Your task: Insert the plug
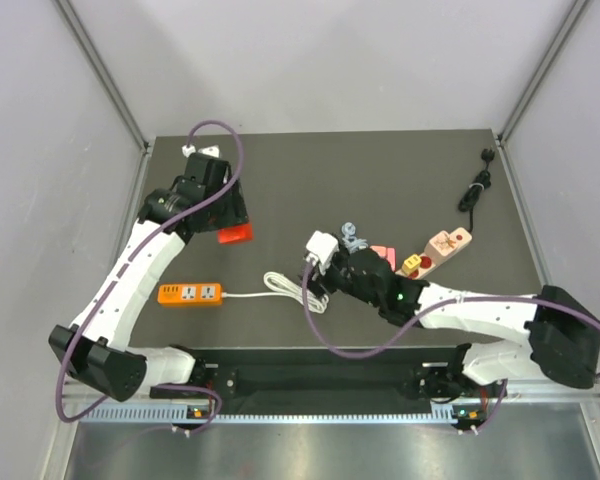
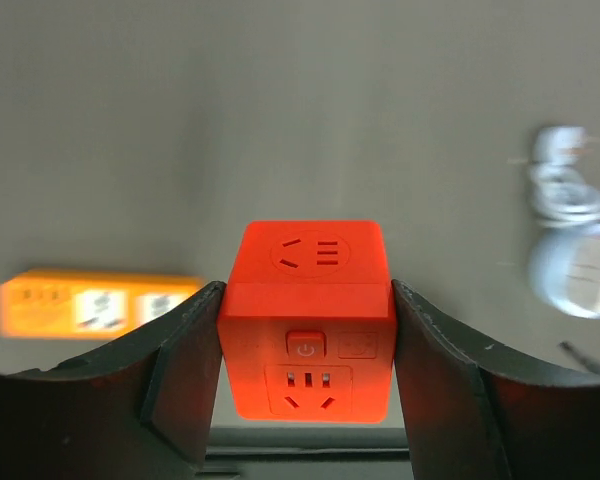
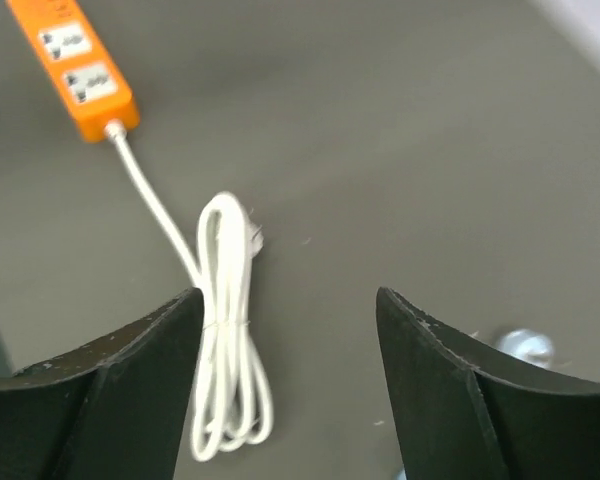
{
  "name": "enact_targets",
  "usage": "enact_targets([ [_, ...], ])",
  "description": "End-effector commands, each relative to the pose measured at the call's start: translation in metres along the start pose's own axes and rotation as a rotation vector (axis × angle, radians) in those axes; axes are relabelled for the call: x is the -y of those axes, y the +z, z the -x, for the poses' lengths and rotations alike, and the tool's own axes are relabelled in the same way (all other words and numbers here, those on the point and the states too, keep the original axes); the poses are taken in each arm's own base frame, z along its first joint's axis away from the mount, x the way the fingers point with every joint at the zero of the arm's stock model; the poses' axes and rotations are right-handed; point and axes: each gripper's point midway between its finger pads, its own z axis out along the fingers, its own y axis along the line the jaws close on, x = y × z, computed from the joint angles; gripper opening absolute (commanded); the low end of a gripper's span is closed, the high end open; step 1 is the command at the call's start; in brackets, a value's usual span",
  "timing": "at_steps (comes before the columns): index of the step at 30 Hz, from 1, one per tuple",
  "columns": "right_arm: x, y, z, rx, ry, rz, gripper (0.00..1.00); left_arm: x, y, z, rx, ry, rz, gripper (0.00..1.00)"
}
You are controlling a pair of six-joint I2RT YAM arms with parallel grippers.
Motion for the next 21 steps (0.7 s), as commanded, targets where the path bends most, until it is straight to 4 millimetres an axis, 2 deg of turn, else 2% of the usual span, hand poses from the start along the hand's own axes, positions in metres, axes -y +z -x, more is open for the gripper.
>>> enact_targets([
  [1,-0.037,0.007,-0.033,-0.223,0.274,0.24,0.68,-0.052,-0.016,-0.011,-0.023,0.109,0.223,0.0],
  [4,-0.047,0.017,-0.036,-0.28,0.337,0.317,0.67,-0.044,-0.005,-0.038,-0.107,0.073,0.164,0.0],
  [5,-0.056,0.02,-0.05,-0.328,0.35,0.358,0.67,-0.046,0.004,-0.053,-0.147,0.077,0.157,0.0],
  [6,-0.055,0.027,-0.046,-0.328,0.355,0.367,0.66,-0.045,0.008,-0.061,-0.171,0.073,0.146,0.0],
  [7,-0.057,0.035,-0.052,-0.355,0.366,0.395,0.66,-0.044,0.016,-0.074,-0.218,0.091,0.125,0.0],
  [8,-0.063,0.035,-0.064,-0.389,0.369,0.415,0.66,-0.044,0.018,-0.08,-0.242,0.096,0.117,0.0],
  [9,-0.06,0.044,-0.057,-0.38,0.368,0.422,0.66,-0.047,0.02,-0.085,-0.267,0.098,0.127,0.0],
  [10,-0.061,0.049,-0.059,-0.388,0.368,0.432,0.66,-0.049,0.022,-0.089,-0.291,0.1,0.138,0.0],
  [11,-0.065,0.053,-0.079,-0.457,0.364,0.442,0.66,-0.055,0.022,-0.09,-0.296,0.103,0.167,0.0],
  [13,-0.065,0.063,-0.079,-0.49,0.356,0.453,0.66,-0.061,0.022,-0.088,-0.29,0.109,0.199,0.0],
  [14,-0.069,0.067,-0.09,-0.518,0.36,0.47,0.64,-0.065,0.022,-0.085,-0.274,0.111,0.22,0.0],
  [15,-0.068,0.072,-0.087,-0.52,0.361,0.472,0.62,-0.069,0.021,-0.085,-0.274,0.108,0.237,0.0],
  [16,-0.068,0.076,-0.091,-0.529,0.361,0.466,0.58,-0.071,0.021,-0.085,-0.272,0.104,0.245,0.0],
  [17,-0.064,0.081,-0.1,-0.547,0.356,0.436,0.46,-0.073,0.021,-0.085,-0.273,0.099,0.255,0.0],
  [19,-0.05,0.091,-0.104,-0.538,0.39,0.386,0.3,-0.078,0.024,-0.089,-0.284,0.094,0.27,0.0],
  [20,-0.045,0.094,-0.104,-0.532,0.437,0.365,0.17,-0.081,0.025,-0.089,-0.283,0.089,0.275,0.0],
  [21,-0.03,0.097,-0.109,-0.528,0.475,0.333,0.1,-0.085,0.027,-0.09,-0.29,0.063,0.274,0.0],
])
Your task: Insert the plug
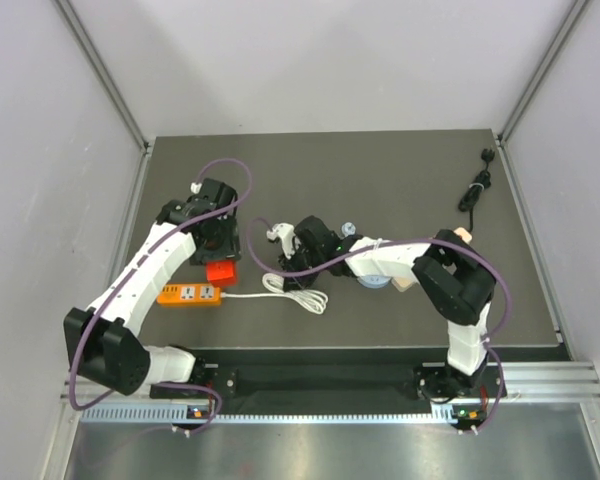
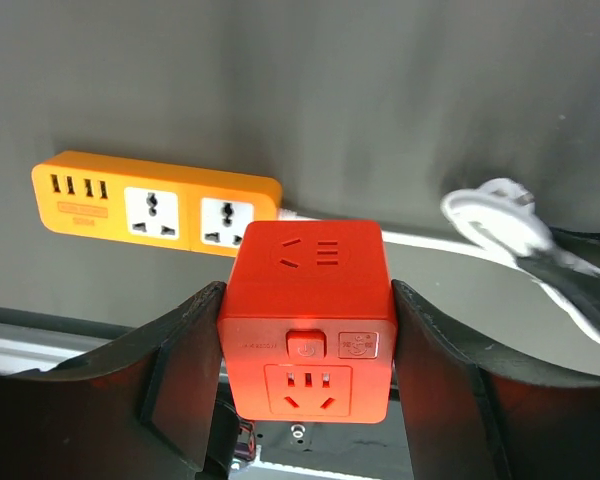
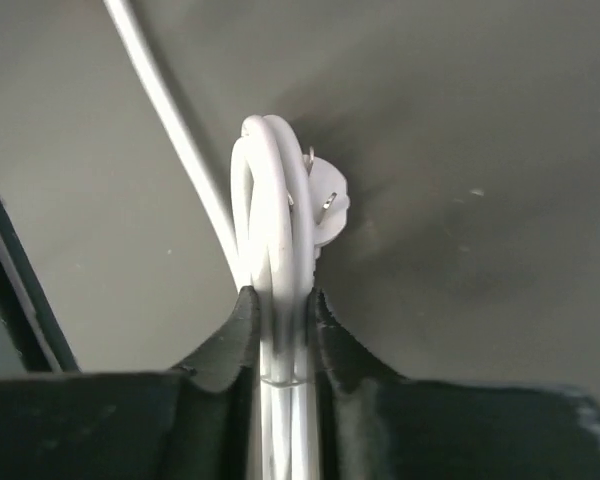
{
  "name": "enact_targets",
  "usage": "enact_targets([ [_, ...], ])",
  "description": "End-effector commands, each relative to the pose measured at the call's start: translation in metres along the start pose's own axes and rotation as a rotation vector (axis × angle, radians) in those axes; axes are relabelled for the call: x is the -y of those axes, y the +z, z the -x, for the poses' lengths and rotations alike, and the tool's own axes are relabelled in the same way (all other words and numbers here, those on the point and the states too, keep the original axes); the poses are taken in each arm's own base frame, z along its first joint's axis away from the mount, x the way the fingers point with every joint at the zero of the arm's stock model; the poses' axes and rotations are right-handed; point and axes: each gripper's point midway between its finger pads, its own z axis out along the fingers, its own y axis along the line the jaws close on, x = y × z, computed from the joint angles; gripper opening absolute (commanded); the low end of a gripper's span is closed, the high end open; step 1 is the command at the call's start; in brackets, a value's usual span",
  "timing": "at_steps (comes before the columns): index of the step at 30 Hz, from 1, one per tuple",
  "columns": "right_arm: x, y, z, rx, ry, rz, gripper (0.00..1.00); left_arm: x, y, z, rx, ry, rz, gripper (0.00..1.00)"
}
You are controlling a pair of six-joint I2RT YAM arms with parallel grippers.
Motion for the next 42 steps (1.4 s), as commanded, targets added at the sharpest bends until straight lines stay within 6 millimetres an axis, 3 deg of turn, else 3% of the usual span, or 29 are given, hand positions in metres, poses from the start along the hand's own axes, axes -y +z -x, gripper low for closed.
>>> enact_targets([
  [1,0.033,-0.005,0.028,0.092,0.111,-0.035,0.04,-0.013,0.009,-0.004,-0.012,-0.047,0.005,0.0],
  [2,0.039,-0.005,0.027,0.094,0.159,-0.032,0.0,-0.012,0.014,-0.004,-0.022,-0.071,-0.028,0.0],
  [3,0.057,-0.01,0.029,0.112,0.197,-0.049,0.0,-0.011,0.016,-0.005,-0.052,-0.113,-0.095,0.0],
  [6,0.077,-0.018,0.038,0.166,0.233,-0.049,0.0,-0.017,0.023,0.002,-0.041,-0.102,-0.11,0.0],
  [13,0.064,-0.023,0.039,0.208,0.229,0.032,0.0,-0.017,0.027,-0.001,-0.175,-0.041,-0.082,0.0],
  [15,0.064,-0.023,0.038,0.2,0.226,0.031,0.05,-0.015,0.033,-0.004,-0.185,-0.027,-0.091,0.0],
  [17,0.062,-0.028,0.042,0.211,0.217,0.031,0.21,-0.011,0.038,0.001,-0.154,-0.02,-0.112,0.0],
  [18,0.061,-0.032,0.045,0.225,0.212,0.032,0.39,-0.006,0.038,-0.002,-0.167,-0.016,-0.146,0.0],
  [21,0.058,-0.037,0.051,0.257,0.206,0.034,0.6,-0.008,0.042,-0.006,-0.207,-0.024,-0.12,0.0],
  [23,0.054,-0.043,0.053,0.272,0.201,0.041,0.99,-0.015,0.045,-0.008,-0.215,-0.018,-0.076,0.0],
  [28,0.051,-0.062,0.065,0.332,0.18,0.018,1.0,-0.02,0.051,-0.007,-0.194,-0.013,-0.05,0.0],
  [34,0.048,-0.075,0.066,0.371,0.169,0.008,1.0,-0.026,0.061,-0.01,-0.196,-0.005,-0.022,0.0],
  [42,0.05,-0.078,0.068,0.389,0.175,0.006,1.0,-0.025,0.077,-0.011,-0.193,0.018,-0.026,0.0],
])
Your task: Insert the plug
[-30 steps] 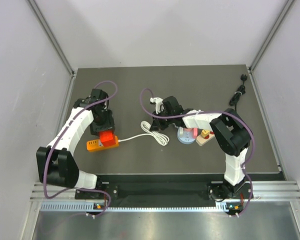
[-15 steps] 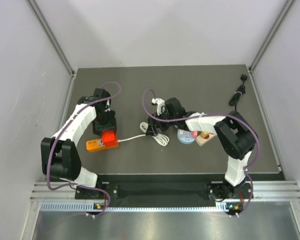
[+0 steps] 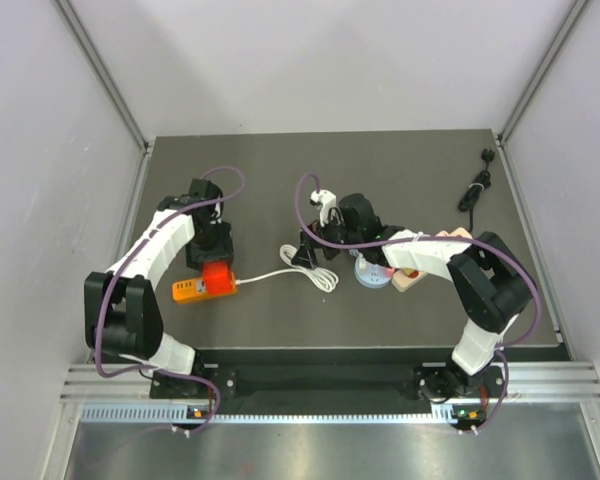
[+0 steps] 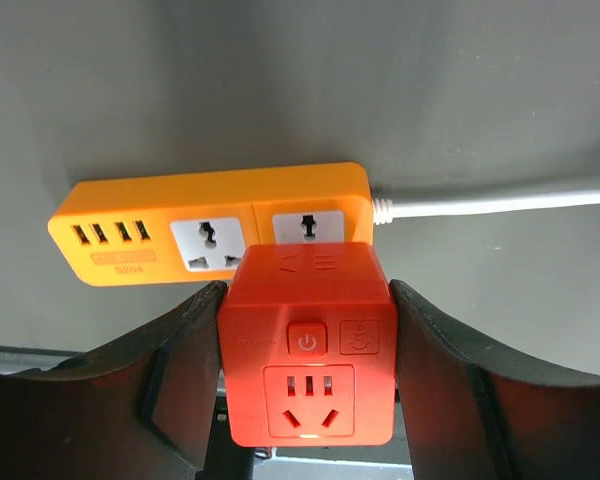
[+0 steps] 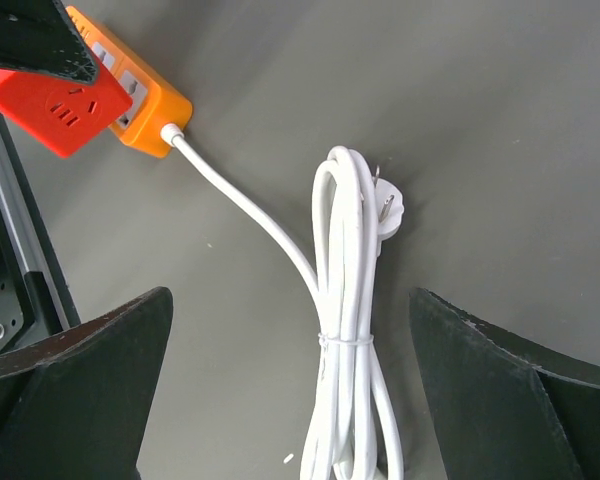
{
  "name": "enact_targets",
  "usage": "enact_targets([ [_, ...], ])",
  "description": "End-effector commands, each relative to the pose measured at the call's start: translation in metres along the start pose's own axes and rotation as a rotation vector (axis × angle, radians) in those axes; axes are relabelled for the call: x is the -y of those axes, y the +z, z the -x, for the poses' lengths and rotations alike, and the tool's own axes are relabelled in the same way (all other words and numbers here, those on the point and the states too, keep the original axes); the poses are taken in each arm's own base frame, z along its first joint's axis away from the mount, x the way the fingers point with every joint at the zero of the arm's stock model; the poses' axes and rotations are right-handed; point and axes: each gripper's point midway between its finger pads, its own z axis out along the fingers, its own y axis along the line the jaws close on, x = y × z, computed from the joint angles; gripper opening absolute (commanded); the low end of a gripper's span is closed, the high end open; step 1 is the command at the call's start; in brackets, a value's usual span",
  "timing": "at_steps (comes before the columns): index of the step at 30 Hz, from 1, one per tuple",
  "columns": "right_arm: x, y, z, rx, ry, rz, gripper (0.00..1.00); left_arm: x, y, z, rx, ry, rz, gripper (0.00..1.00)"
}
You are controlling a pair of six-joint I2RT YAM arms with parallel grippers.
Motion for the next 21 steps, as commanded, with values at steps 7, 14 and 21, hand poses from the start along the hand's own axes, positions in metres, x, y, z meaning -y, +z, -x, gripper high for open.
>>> enact_targets([
  [7,-0.005,-0.009,0.025,0.086,-0.038,0.004,1.0,-0.005,0.011,0.004,0.022,0.006,0.021,0.0],
  [14,-0.003,-0.006,0.023,0.078,-0.032,0.001,1.0,-0.006,-0.013,0.018,0.146,-0.057,0.012,0.0],
  [21,-0.002,-0.004,0.021,0.072,-0.026,-0.001,1.0,-0.006,-0.023,0.019,0.273,-0.128,-0.028,0.0],
])
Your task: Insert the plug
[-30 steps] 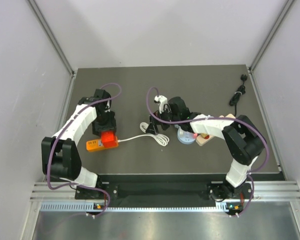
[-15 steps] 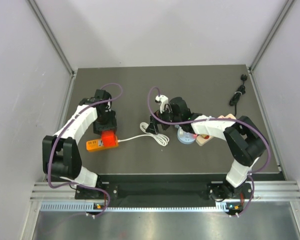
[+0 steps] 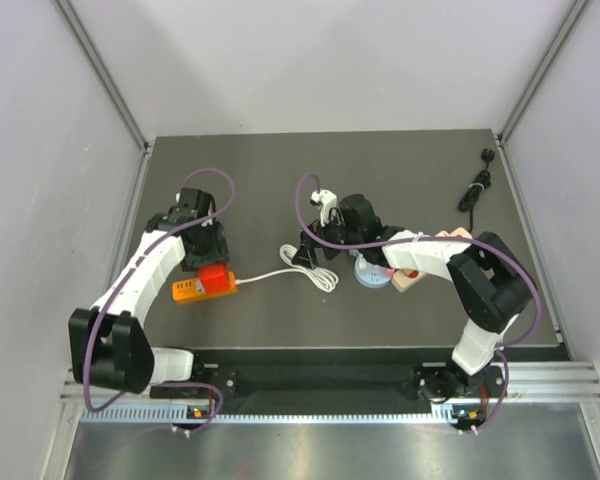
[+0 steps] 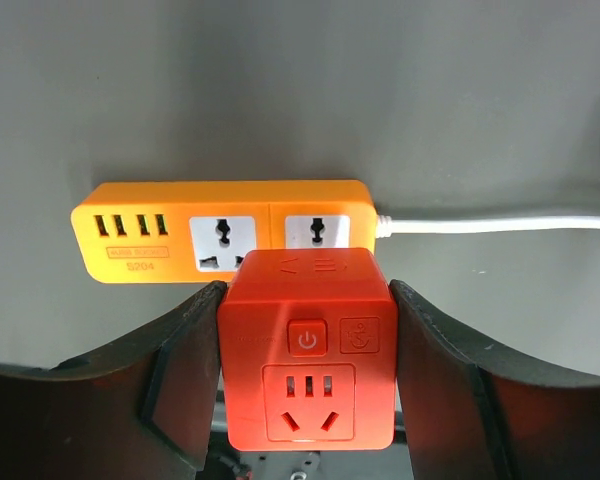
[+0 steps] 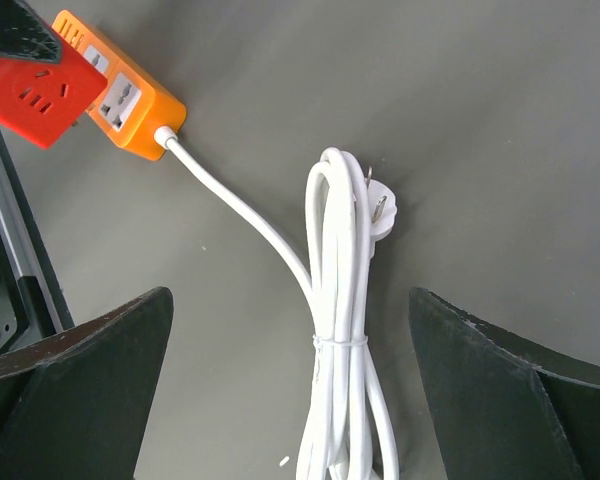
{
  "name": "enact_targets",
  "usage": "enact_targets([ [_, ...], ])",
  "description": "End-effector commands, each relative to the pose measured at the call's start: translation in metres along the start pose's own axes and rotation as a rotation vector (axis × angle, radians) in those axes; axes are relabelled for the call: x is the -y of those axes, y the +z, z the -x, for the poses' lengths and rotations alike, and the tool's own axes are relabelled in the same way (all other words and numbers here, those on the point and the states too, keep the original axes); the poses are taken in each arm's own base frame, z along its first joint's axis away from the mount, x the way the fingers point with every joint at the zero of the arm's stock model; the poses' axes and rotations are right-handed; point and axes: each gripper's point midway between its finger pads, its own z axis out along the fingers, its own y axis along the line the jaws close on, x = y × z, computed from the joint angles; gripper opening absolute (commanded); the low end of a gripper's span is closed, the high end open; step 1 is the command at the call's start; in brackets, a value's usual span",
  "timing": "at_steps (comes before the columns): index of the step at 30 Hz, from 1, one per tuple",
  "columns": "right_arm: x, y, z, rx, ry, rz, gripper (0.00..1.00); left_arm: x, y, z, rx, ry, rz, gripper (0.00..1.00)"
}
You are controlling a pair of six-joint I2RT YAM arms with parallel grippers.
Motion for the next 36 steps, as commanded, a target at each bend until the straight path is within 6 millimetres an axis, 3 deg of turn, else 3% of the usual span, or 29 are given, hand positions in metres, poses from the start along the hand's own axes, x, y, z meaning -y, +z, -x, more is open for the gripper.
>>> enact_targets([
  [1,-0.005,-0.004,0.02,0.061,-0.024,0.012,1.0,0.005,-0.007,0.014,0.118,-0.055,-0.044,0.0],
  [8,-0.004,-0.002,0.019,0.059,-0.019,0.014,1.0,0.01,0.003,0.004,0.111,-0.046,-0.09,0.0],
  [21,-0.005,-0.003,0.018,0.057,-0.022,0.018,1.0,0.003,0.004,0.019,0.217,-0.023,-0.061,0.0],
  [36,-0.005,-0.004,0.019,0.058,-0.022,0.018,1.0,0.005,0.022,0.0,0.135,0.01,-0.068,0.0],
])
